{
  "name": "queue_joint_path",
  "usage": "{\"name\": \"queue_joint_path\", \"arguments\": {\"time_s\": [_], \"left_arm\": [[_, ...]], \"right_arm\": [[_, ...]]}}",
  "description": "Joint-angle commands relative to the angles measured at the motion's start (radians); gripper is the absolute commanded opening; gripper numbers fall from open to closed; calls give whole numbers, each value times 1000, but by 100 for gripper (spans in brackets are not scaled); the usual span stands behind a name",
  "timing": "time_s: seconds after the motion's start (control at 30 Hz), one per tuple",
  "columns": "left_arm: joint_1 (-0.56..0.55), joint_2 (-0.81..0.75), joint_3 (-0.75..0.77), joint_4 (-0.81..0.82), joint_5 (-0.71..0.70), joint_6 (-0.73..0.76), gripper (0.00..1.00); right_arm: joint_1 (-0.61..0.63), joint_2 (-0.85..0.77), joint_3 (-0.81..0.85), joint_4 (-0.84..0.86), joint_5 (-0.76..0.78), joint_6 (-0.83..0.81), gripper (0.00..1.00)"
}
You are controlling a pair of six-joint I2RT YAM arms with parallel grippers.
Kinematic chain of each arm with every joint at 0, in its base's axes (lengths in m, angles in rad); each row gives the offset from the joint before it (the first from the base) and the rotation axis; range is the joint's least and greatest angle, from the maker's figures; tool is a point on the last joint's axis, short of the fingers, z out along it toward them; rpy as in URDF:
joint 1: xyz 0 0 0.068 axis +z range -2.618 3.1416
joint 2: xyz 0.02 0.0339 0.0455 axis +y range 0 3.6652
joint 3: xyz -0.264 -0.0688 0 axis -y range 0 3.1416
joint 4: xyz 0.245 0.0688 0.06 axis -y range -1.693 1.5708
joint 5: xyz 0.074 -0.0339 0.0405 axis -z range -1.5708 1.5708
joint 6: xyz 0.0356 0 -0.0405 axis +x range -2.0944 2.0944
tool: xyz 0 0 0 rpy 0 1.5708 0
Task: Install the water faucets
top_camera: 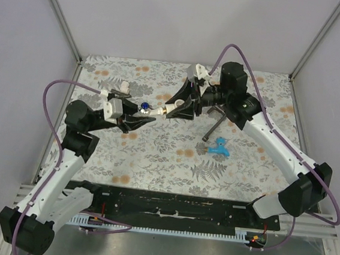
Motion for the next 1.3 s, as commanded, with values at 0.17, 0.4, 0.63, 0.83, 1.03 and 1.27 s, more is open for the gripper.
{"name": "queue_joint_path", "arguments": {"time_s": [0.17,0.4,0.63,0.83,1.03,1.27], "left_arm": [[-72,-57,-106,19,-12,615,2],[-70,-43,-134,132,-299,90,2],[-34,11,-86,46,-461,-466,2],[52,155,21,-6,-323,-996,2],[75,279,33,187,-182,-1417,2],[75,304,76,214,-126,-1517,2]], "right_arm": [[1,77,128,53,-43,385,0],[-25,7,102,37,105,170,66],[-28,-131,-37,15,299,-346,92],[-28,-205,-212,72,325,-687,93],[-12,-202,-257,133,369,-813,92],[3,-138,-274,202,402,-890,89]]}}
